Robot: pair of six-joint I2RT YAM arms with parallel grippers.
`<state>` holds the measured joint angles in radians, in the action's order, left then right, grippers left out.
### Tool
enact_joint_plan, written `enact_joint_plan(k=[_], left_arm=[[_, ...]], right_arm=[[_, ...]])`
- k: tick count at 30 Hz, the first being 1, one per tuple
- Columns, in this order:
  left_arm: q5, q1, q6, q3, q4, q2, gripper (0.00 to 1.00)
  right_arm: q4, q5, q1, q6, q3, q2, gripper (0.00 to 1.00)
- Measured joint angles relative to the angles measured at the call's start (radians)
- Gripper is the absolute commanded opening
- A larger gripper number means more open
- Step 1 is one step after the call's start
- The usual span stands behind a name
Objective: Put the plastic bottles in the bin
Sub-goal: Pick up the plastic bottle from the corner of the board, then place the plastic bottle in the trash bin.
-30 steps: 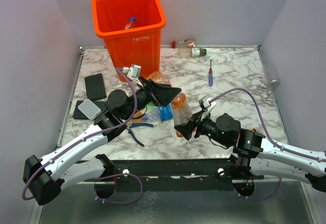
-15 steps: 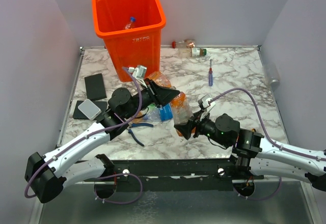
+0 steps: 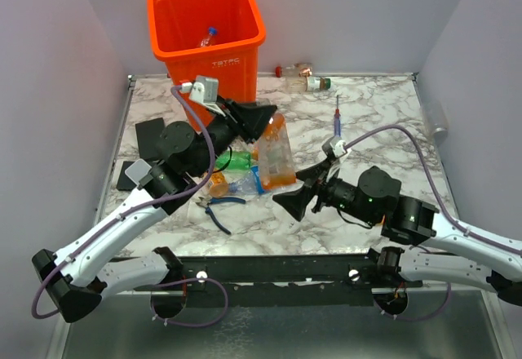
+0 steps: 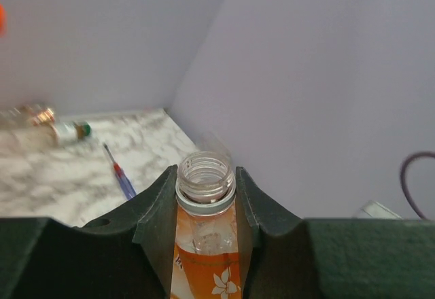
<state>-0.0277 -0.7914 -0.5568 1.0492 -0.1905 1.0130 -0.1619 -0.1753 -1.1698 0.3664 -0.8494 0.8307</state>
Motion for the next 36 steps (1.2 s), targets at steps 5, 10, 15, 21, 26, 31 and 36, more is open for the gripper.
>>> enact_joint_plan(k=[5,10,15,21,26,31,36], left_arm=[[-0.217,0.002,0.230,0.189,-0.026,0.060,0.00],[-0.369,0.016,0.460,0.371,-0.148,0.172,0.00],[-0.436,0.111,0.643,0.552,-0.325,0.341,0.00],[-0.443,0.276,0.716,0.587,-0.570,0.485,0.00],[-0.376,0.286,0.822,0.634,-0.755,0.607,0.00],[-0.342,0.294,0.925,0.690,-0.824,0.700,0.00],[-0.362,0.346,0.944,0.685,-0.832,0.747,0.00]], right_arm=[[-0.013,0.064,0.000,0.018,-0.061,-0.076,1.00],[-0.005,0.074,0.000,0.016,-0.051,-0.197,1.00],[-0.004,0.026,0.000,0.014,0.017,-0.288,1.00],[-0.001,0.000,0.000,0.037,0.155,-0.322,0.99],[0.027,0.016,0.000,0.072,0.251,-0.323,0.98],[0.044,0.045,0.000,0.097,0.283,-0.295,0.98],[0.064,0.054,0.000,0.122,0.318,-0.288,0.98]])
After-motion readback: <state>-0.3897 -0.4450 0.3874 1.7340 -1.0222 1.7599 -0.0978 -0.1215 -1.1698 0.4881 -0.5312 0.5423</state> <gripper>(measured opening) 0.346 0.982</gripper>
